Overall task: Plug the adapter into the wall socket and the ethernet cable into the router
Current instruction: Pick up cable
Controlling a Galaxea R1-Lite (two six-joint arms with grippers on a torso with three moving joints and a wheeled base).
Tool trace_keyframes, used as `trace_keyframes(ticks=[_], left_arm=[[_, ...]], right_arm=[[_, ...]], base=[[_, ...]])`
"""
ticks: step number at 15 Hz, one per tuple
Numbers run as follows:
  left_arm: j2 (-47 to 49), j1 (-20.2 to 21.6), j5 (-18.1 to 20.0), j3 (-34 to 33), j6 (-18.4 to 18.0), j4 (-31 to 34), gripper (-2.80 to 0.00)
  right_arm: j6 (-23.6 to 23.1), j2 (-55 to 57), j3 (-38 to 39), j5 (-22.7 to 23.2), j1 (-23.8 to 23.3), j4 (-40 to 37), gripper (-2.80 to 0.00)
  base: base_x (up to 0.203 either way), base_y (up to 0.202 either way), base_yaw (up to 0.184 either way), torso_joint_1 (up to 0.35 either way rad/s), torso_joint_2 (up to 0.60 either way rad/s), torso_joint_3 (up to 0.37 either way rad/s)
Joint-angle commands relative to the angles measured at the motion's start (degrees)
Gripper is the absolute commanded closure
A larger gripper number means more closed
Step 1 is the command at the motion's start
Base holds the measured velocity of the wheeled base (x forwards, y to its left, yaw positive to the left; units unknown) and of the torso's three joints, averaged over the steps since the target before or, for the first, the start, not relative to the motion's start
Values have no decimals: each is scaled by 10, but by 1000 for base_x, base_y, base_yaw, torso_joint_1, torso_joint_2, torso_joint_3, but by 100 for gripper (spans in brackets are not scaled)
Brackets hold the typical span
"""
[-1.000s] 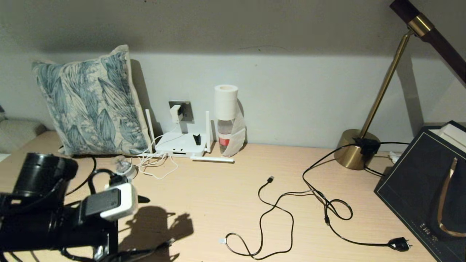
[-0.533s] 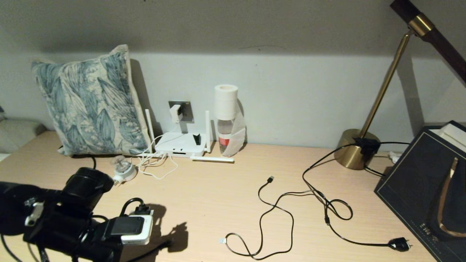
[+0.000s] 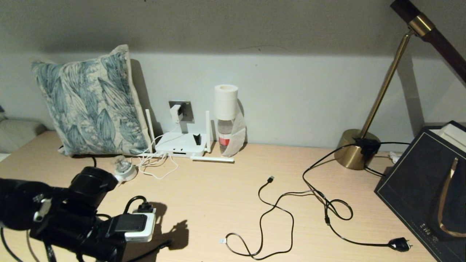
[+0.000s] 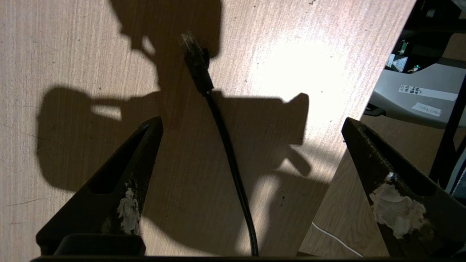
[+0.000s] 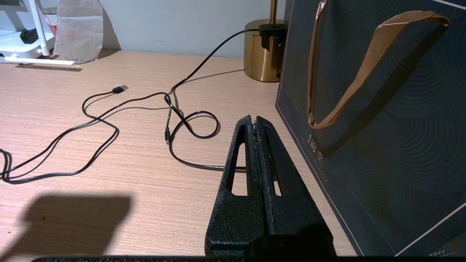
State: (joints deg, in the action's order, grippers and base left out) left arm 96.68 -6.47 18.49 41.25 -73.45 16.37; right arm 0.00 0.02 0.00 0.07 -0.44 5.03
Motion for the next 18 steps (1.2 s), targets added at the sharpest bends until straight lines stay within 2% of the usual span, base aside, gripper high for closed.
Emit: trace_keyframes(ticks=[1,5,9,18], left_arm=[[23,-1,1,15,-5,1,-280],[59,-2,1,35,-2,-1,-280],[107,-2,1,55,1,-35,-280],[128,-5,-4,52,1,-40,-280]], right_arm=[[0,1,20,0,0,1,0],[0,1,20,0,0,1,0],[0,1,20,0,0,1,0],[0,1,20,0,0,1,0]], base=[[0,0,0,0,0,0],[0,0,0,0,0,0],[0,0,0,0,0,0],[0,0,0,0,0,0]])
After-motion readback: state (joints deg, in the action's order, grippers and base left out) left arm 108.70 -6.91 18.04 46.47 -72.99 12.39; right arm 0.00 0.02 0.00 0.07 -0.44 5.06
